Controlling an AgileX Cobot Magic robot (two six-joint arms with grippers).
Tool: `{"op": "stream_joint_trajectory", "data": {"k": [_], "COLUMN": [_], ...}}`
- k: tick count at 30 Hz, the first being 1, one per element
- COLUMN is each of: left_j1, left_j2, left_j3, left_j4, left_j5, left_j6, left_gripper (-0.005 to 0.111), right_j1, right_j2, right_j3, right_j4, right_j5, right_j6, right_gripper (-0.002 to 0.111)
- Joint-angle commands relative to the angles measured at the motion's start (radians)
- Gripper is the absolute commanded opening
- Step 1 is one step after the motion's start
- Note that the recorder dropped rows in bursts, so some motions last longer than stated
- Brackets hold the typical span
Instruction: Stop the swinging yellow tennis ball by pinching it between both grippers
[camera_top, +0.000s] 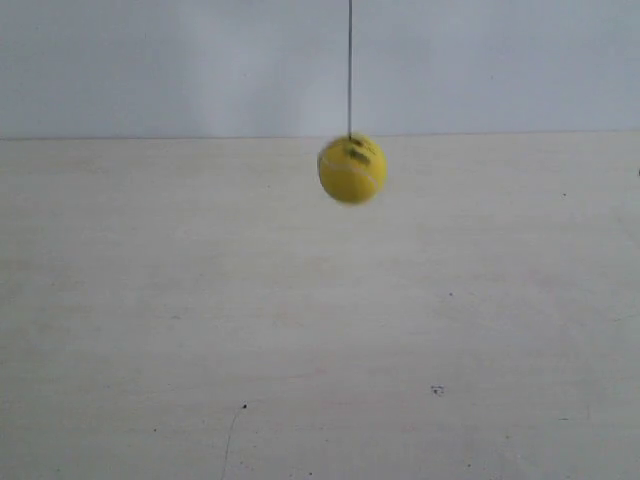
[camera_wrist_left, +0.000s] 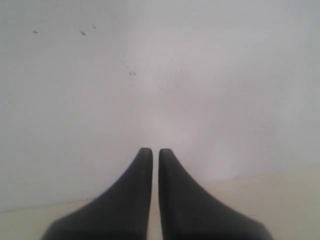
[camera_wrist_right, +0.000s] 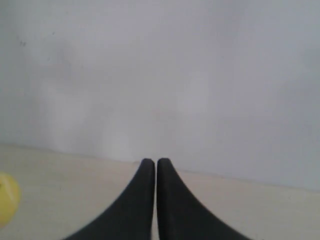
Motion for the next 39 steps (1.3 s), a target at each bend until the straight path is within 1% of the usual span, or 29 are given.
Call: {"op": "stream_joint_trajectory", "data": {"k": [1,3,5,11,15,20,25,28,35,39], "left_j1": [0.004,0.004,0.004,0.004,0.004,0.004,0.004,0.004,0.004,0.004], "left_j2": [0.190,0.274,0.311,0.345,0.345,0.355,0.412,0.463,0.571,0.627], "left_j3": [-0.062,-0.091,-0.102,-0.102,-0.102,-0.102,-0.104,-0.136,-0.229,-0.292], "left_j4": [0.279,0.434,0.497,0.588,0.666,0.679,0.673,0.673,0.668,0.645], "left_j5": [-0.095,-0.124,-0.136,-0.198,-0.291,-0.320,-0.350,-0.355,-0.396,-0.407], "left_j6": [-0.163,-0.237,-0.271,-0.289,-0.310,-0.310,-0.280,-0.277,-0.253,-0.241], "left_gripper": [0.005,0.005,0.005,0.005,0.005,0.005,0.005,0.005,0.005,0.005], "right_j1": [-0.001,-0.001,-0.001,-0.001,-0.001,-0.001,-0.001,-0.001,-0.001,-0.001], "right_j2": [0.129,0.170,0.184,0.188,0.188,0.188,0.231,0.283,0.399,0.428], "right_j3": [-0.017,-0.017,-0.017,-0.017,-0.017,-0.017,-0.017,-0.017,-0.017,-0.017], "right_j4": [-0.142,-0.209,-0.241,-0.402,-0.478,-0.537,-0.553,-0.587,-0.673,-0.692], "right_j5": [-0.055,-0.054,-0.063,-0.147,-0.222,-0.295,-0.350,-0.379,-0.545,-0.579], "right_j6": [0.043,0.045,0.055,0.137,0.184,0.198,0.198,0.200,0.206,0.211], "right_gripper": [0.000,0.000,0.000,0.000,0.000,0.000,0.000,0.000,0.000,0.000]}}
